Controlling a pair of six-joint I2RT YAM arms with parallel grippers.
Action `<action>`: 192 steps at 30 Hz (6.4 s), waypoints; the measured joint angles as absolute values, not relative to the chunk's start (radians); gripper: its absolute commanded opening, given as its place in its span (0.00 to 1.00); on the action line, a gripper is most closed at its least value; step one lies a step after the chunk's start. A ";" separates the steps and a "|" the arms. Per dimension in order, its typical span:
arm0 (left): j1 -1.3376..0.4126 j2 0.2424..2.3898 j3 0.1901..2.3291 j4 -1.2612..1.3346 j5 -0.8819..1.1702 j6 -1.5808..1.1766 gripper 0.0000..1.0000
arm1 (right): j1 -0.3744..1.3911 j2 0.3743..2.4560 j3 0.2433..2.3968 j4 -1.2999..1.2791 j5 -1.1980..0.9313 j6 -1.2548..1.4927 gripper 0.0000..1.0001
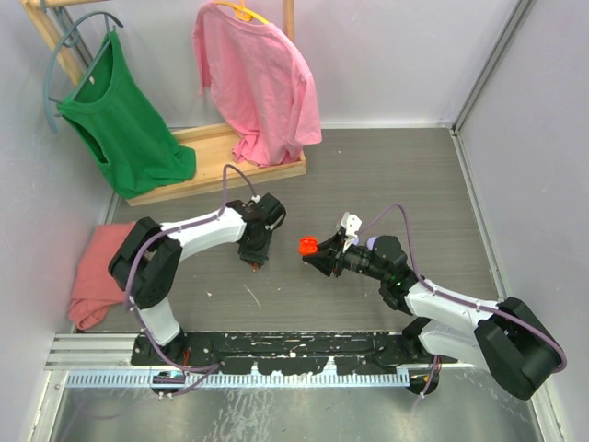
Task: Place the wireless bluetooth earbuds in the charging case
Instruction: Pick up the earbud from the center of the board, then place the earbud in the charging case.
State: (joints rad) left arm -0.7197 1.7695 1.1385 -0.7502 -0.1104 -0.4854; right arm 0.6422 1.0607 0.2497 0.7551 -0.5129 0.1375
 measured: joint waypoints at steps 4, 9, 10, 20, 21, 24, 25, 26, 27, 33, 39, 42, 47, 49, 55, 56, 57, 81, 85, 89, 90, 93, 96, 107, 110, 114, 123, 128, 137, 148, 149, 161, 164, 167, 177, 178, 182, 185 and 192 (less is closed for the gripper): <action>-0.720 1.687 1.123 -0.742 -0.133 -0.493 0.15 | 0.642 1.061 0.250 0.756 -0.508 0.138 0.01; -0.723 1.531 1.104 -0.702 -0.171 -0.511 0.15 | 0.643 1.081 0.249 0.789 -0.491 0.141 0.01; -0.727 1.502 1.102 -0.695 -0.179 -0.513 0.15 | 0.643 1.086 0.248 0.803 -0.487 0.142 0.01; -0.790 1.269 1.080 -0.614 -0.268 -0.518 0.15 | 0.674 1.140 0.191 1.051 -0.460 0.115 0.01; -0.799 1.248 1.076 -0.606 -0.276 -0.518 0.15 | 0.678 1.143 0.191 1.068 -0.456 0.108 0.01; -0.830 1.192 1.073 -0.581 -0.299 -0.519 0.15 | 0.686 1.147 0.191 1.105 -0.440 0.088 0.01; -0.840 1.175 1.073 -0.570 -0.306 -0.519 0.15 | 0.690 1.147 0.191 1.116 -0.430 0.078 0.01; -0.850 1.159 1.073 -0.560 -0.313 -0.520 0.15 | 0.693 1.148 0.191 1.127 -0.422 0.070 0.01; -0.858 1.147 1.073 -0.551 -0.317 -0.520 0.15 | 0.698 1.151 0.191 1.139 -0.410 0.057 0.01; -0.910 1.104 1.069 -0.466 -0.338 -0.525 0.15 | 0.729 1.166 0.191 1.204 -0.329 -0.004 0.01; -0.963 1.102 1.058 -0.400 -0.363 -0.535 0.15 | 0.754 1.186 0.192 1.264 -0.261 -0.057 0.01; -0.985 1.103 1.056 -0.364 -0.379 -0.542 0.15 | 0.767 1.196 0.193 1.289 -0.234 -0.080 0.01; -1.016 1.117 1.052 -0.303 -0.418 -0.566 0.14 | 0.780 1.205 0.193 1.324 -0.191 -0.111 0.01; -1.030 1.127 1.048 -0.277 -0.442 -0.572 0.14 | 0.785 1.205 0.193 1.333 -0.175 -0.121 0.01; -1.067 1.163 1.027 -0.209 -0.500 -0.591 0.13 | 0.797 1.205 0.193 1.351 -0.142 -0.143 0.01; -1.074 1.172 1.027 -0.197 -0.508 -0.592 0.13 | 0.799 1.205 0.193 1.354 -0.139 -0.148 0.01; -1.080 1.179 1.027 -0.188 -0.514 -0.591 0.13 | 0.800 1.205 0.193 1.357 -0.137 -0.152 0.01; -1.161 1.234 1.001 -0.034 -0.599 -0.578 0.12 | 0.809 1.205 0.193 1.369 -0.112 -0.175 0.01; -1.174 1.242 1.000 -0.030 -0.622 -0.560 0.12 | 0.809 1.205 0.192 1.362 -0.108 -0.175 0.01; -1.189 1.244 1.000 -0.026 -0.654 -0.539 0.13 | 0.810 1.205 0.192 1.362 -0.105 -0.175 0.01; -1.192 1.244 1.000 -0.026 -0.656 -0.537 0.14 | 0.810 1.205 0.192 1.362 -0.105 -0.176 0.01; -1.207 1.244 1.000 -0.026 -0.683 -0.528 0.18 | 0.811 1.205 0.192 1.363 -0.105 -0.177 0.01; -1.220 1.247 1.000 -0.026 -0.709 -0.519 0.20 | 0.811 1.205 0.192 1.362 -0.105 -0.178 0.01; -1.254 1.294 1.010 -0.012 -0.767 -0.500 0.28 | 0.812 1.205 0.188 1.351 -0.090 -0.178 0.01; -1.258 1.309 1.011 -0.013 -0.775 -0.500 0.29 | 0.812 1.205 0.183 1.340 -0.086 -0.178 0.01; -1.262 1.316 1.012 -0.017 -0.783 -0.502 0.33 | 0.812 1.205 0.183 1.329 -0.083 -0.178 0.01; -1.265 1.318 1.030 -0.072 -0.806 -0.533 0.37 | 0.812 1.205 0.183 1.331 -0.068 -0.177 0.01; -1.269 1.317 1.038 -0.099 -0.816 -0.558 0.40 | 0.812 1.207 0.183 1.332 -0.064 -0.174 0.01; -1.269 1.241 1.044 -0.184 -0.780 -0.564 0.59 | 0.812 1.211 0.183 1.375 -0.056 -0.169 0.01; -1.255 1.198 1.092 -0.251 -0.725 -0.562 0.74 | 0.812 1.211 0.183 1.385 -0.054 -0.160 0.01; -1.251 1.205 1.101 -0.255 -0.720 -0.561 0.75 | 0.812 1.211 0.183 1.385 -0.053 -0.159 0.01; -1.191 1.315 1.151 -0.289 -0.684 -0.562 0.76 | 0.812 1.211 0.183 1.384 -0.049 -0.159 0.01; -1.181 1.318 1.151 -0.290 -0.683 -0.563 0.76 | 0.812 1.211 0.183 1.383 -0.045 -0.159 0.01; -1.176 1.318 1.151 -0.291 -0.682 -0.564 0.75 | 0.812 1.211 0.183 1.383 -0.045 -0.159 0.01; -1.168 1.294 1.132 -0.293 -0.664 -0.570 0.75 | 0.813 1.211 0.182 1.383 -0.043 -0.159 0.01; -1.168 1.286 1.128 -0.295 -0.660 -0.571 0.75 | 0.813 1.211 0.182 1.384 -0.042 -0.159 0.01; -1.167 1.250 1.114 -0.313 -0.656 -0.581 0.75 | 0.812 1.211 0.182 1.384 -0.033 -0.159 0.01; -1.161 1.234 1.110 -0.317 -0.659 -0.587 0.75 | 0.812 1.211 0.181 1.384 -0.027 -0.159 0.01; -1.150 1.229 1.104 -0.328 -0.662 -0.588 0.75 | 0.812 1.211 0.181 1.384 -0.022 -0.159 0.01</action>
State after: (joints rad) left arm -1.1496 1.2285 1.1042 -0.3283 -0.6617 -0.5877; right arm 0.8124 1.2106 0.1806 1.3842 -0.0219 -0.1593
